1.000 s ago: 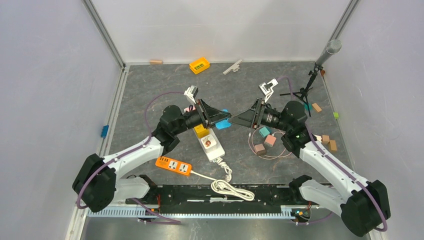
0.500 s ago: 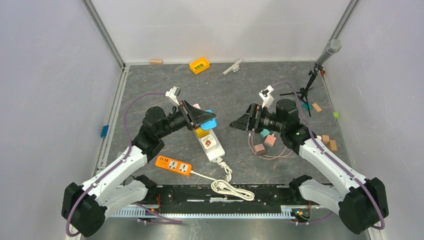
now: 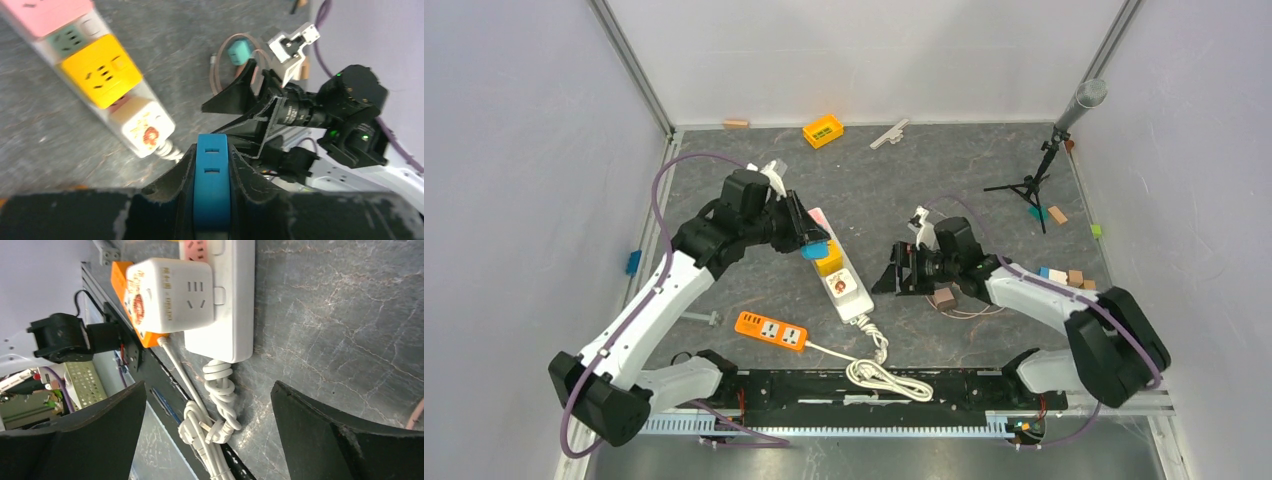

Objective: Insert the plug

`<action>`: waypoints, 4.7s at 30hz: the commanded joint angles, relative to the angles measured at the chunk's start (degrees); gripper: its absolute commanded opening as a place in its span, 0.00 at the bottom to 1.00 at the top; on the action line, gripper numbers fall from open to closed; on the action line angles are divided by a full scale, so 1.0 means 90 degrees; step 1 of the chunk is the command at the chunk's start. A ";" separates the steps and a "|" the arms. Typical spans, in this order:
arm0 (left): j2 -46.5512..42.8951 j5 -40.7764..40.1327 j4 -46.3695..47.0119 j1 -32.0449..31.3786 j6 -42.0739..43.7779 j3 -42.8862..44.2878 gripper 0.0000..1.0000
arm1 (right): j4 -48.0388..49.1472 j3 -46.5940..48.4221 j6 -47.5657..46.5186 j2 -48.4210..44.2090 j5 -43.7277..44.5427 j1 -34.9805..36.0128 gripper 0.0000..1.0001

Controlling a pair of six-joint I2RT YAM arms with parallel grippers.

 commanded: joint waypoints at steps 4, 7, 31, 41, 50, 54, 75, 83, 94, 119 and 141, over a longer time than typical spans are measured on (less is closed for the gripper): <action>0.0330 -0.0975 -0.2147 0.0116 0.0596 0.0739 0.02 | 0.1463 -0.0117 0.0255 0.1039 -0.0072 0.0417 0.98; 0.0359 -0.1029 -0.2513 0.0157 0.0594 0.0739 0.02 | 0.2092 -0.0104 0.0597 0.1377 -0.0203 0.0694 0.98; 0.2086 -0.1164 -0.3321 0.0273 0.1548 0.1923 0.02 | 0.1094 0.0373 0.0036 0.1013 0.0236 0.1158 0.98; 0.3474 -0.1550 -0.3551 0.0274 0.0727 0.2607 0.02 | 0.0071 0.0231 -0.0565 0.0166 0.0492 0.0521 0.98; 0.4117 -0.1618 -0.3550 0.0274 0.0133 0.3142 0.02 | -0.0238 0.0008 -0.0685 -0.0044 0.0523 0.0424 0.98; 0.4322 -0.1575 -0.3532 0.0274 0.0094 0.3228 0.02 | -0.0266 -0.0054 -0.0710 -0.0074 0.0523 0.0411 0.98; 0.4611 -0.1823 -0.3298 0.0269 0.0261 0.3211 0.02 | -0.0346 0.0004 -0.0777 0.0007 0.0513 0.0414 0.98; 0.4610 -0.1827 -0.3126 0.0274 0.0321 0.3062 0.02 | -0.0374 0.0061 -0.0796 0.0044 0.0502 0.0414 0.98; 0.4625 -0.2025 -0.3034 0.0273 0.0330 0.2957 0.02 | -0.0434 0.0063 -0.0857 0.0054 0.0494 0.0409 0.98; 0.4127 -0.1722 -0.2880 0.0252 0.0117 0.2409 0.02 | -0.0404 0.0017 -0.0854 0.0088 0.0498 0.0415 0.98; 0.4609 -0.2574 -0.3382 0.0225 0.0114 0.2329 0.02 | -0.0368 -0.0015 -0.0844 0.0102 0.0477 0.0415 0.98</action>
